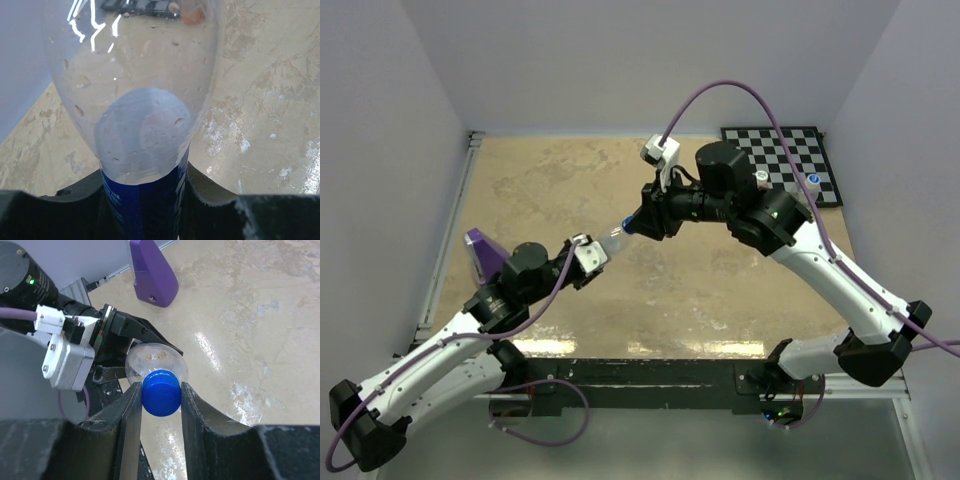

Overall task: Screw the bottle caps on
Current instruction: Screw the bottle cap onto the plastic bottle.

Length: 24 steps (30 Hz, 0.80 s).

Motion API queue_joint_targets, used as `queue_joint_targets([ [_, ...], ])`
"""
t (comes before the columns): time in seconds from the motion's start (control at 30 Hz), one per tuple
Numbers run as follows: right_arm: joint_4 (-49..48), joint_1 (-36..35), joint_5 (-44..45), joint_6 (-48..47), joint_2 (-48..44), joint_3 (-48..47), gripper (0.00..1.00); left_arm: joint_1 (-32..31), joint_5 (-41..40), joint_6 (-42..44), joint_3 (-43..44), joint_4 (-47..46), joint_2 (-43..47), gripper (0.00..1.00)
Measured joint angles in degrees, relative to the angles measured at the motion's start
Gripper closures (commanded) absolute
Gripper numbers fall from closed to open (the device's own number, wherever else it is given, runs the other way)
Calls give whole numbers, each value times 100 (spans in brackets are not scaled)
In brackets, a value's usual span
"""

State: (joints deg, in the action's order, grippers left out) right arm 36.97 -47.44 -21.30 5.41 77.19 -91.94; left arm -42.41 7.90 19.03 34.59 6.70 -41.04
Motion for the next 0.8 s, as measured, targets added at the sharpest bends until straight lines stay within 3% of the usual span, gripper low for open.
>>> queue_joint_targets([
  [0.47, 424, 26, 844, 1038, 315, -450, 100, -343, -695, -105, -66, -584, -446, 60],
  [0.8, 1285, 24, 920, 793, 570, -1095, 100, -407, -643, 273, -76, -789, -590, 60],
])
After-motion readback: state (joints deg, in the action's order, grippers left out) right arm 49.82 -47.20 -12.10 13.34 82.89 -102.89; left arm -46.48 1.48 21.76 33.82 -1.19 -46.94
